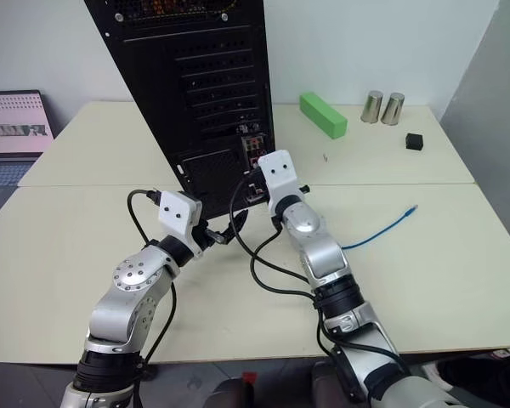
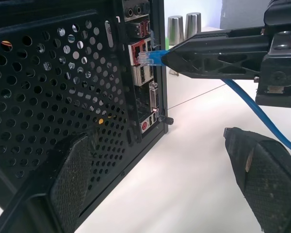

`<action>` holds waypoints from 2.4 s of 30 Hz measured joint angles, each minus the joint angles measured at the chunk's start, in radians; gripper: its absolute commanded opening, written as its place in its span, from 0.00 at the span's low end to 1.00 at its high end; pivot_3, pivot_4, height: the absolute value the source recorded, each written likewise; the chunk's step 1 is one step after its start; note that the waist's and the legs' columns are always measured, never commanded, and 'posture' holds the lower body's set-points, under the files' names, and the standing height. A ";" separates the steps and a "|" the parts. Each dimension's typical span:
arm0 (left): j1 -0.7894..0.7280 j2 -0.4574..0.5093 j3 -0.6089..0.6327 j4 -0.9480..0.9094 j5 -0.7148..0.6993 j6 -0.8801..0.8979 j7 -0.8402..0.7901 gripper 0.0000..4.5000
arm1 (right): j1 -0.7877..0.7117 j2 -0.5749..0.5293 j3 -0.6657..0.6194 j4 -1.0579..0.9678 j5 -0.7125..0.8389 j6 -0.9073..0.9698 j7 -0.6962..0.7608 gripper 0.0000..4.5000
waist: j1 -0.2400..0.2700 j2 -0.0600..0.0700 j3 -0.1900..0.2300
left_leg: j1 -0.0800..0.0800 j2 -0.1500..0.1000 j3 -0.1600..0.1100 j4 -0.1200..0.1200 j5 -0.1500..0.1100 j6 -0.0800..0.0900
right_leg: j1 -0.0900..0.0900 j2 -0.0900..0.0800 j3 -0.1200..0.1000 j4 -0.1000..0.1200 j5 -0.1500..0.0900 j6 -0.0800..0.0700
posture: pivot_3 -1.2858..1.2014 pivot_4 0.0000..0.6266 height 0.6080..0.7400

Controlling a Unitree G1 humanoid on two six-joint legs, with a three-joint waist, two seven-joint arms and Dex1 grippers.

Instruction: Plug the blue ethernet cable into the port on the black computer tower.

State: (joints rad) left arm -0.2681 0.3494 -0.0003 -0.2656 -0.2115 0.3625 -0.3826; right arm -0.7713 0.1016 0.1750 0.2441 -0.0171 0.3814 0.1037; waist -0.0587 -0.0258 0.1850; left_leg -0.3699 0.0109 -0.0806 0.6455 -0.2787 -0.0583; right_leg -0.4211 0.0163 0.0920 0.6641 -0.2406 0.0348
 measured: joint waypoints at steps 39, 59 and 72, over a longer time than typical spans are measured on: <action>0.000 0.000 -0.001 0.000 0.010 0.000 -0.001 0.98 | -0.029 0.008 -0.009 0.033 -0.001 -0.021 0.005 0.00 | -0.010 0.000 0.000 | 0.000 0.001 0.000 0.000 0.000 0.000 | 0.000 0.000 0.000 0.000 0.000 0.000 | 0.52 0.24 1.00; 0.000 0.000 -0.001 0.000 0.015 -0.001 -0.003 0.98 | -0.001 0.008 0.004 -0.013 -0.001 0.012 0.005 0.00 | -0.009 0.000 0.000 | -0.001 0.000 0.000 0.000 0.000 0.000 | 0.000 0.000 0.000 -0.001 0.000 0.000 | 0.52 0.24 1.00; 0.000 0.000 -0.001 0.000 0.016 -0.003 -0.004 0.98 | -0.015 0.009 0.002 0.021 -0.001 0.000 0.005 0.00 | -0.009 0.000 0.000 | -0.001 0.000 0.000 0.000 0.000 0.000 | 0.000 0.000 0.000 -0.001 0.000 0.000 | 0.52 0.24 1.00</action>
State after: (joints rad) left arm -0.2681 0.3491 -0.0014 -0.2654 -0.1958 0.3595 -0.3865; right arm -0.7861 0.1108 0.1767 0.2651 -0.0178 0.3814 0.1085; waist -0.0673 -0.0256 0.1852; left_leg -0.3707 0.0111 -0.0808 0.6453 -0.2787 -0.0583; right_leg -0.4216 0.0164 0.0918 0.6636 -0.2407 0.0349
